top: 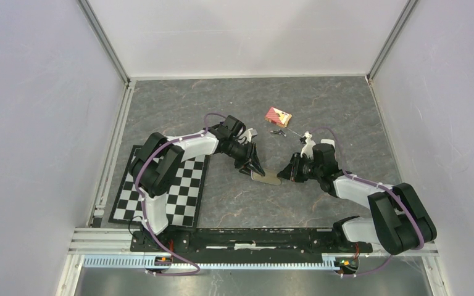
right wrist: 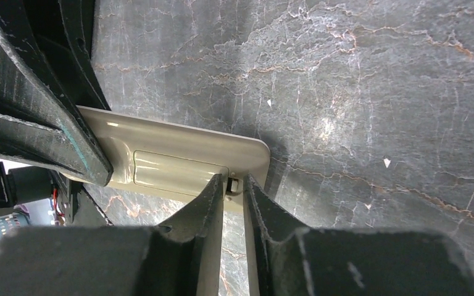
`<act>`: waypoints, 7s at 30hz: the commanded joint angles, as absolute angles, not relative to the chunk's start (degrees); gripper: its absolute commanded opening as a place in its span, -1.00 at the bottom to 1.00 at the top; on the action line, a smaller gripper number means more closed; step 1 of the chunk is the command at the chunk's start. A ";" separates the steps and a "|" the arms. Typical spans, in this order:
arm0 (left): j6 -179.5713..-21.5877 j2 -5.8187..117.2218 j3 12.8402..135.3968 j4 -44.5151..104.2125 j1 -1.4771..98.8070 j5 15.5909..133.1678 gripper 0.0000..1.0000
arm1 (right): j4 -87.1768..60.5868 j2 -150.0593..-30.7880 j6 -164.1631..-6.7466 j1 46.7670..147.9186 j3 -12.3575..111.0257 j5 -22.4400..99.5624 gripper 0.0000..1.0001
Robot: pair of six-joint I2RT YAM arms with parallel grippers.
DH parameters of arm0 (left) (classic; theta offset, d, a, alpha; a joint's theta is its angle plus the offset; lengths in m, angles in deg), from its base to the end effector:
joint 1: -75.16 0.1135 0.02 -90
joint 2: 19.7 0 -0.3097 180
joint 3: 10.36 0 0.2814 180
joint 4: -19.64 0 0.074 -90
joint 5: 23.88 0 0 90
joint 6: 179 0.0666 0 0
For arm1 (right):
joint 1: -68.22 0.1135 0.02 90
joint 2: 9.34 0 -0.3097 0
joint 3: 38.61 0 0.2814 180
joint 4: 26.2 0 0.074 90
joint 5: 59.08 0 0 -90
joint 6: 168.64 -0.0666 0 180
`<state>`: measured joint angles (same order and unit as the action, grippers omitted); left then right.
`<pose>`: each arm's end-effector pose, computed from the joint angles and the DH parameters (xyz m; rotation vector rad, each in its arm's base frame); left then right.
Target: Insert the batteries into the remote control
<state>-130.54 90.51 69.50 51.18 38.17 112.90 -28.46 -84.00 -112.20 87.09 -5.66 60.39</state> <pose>0.3112 -0.2952 0.1564 -0.1834 -2.6865 1.3207 0.2260 0.1119 0.1411 0.0110 2.3762 1.0482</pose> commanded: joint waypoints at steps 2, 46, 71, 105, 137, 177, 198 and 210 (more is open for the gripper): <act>-131.63 93.49 69.54 55.22 37.83 106.82 -0.96 | -30.93 -83.63 -113.70 87.79 -5.46 62.25 -0.62; -131.96 94.18 70.36 58.29 35.00 98.01 -0.96 | -79.62 -86.13 -144.02 88.16 -13.51 74.45 -0.69; -109.56 91.85 81.90 81.01 38.95 90.98 -0.96 | -37.56 -87.40 -108.95 80.67 -0.99 61.43 0.09; -74.10 69.24 89.15 87.36 38.87 113.86 -0.84 | -19.78 -81.72 -81.16 94.93 19.89 101.24 -0.13; -156.29 51.40 57.88 -3.65 48.22 104.64 0.79 | -40.06 -77.96 -120.79 95.25 28.87 74.31 -1.00; -122.62 51.45 62.77 35.56 54.60 94.10 -0.96 | -21.05 -100.90 -81.95 85.13 27.02 33.44 -0.40; -124.72 60.39 69.46 34.57 59.09 100.30 -0.96 | -19.10 -118.05 -67.49 88.65 40.63 47.04 0.02; -126.18 60.80 70.55 34.85 60.84 102.48 -0.96 | -5.80 -125.53 -61.09 89.31 49.99 42.65 -0.20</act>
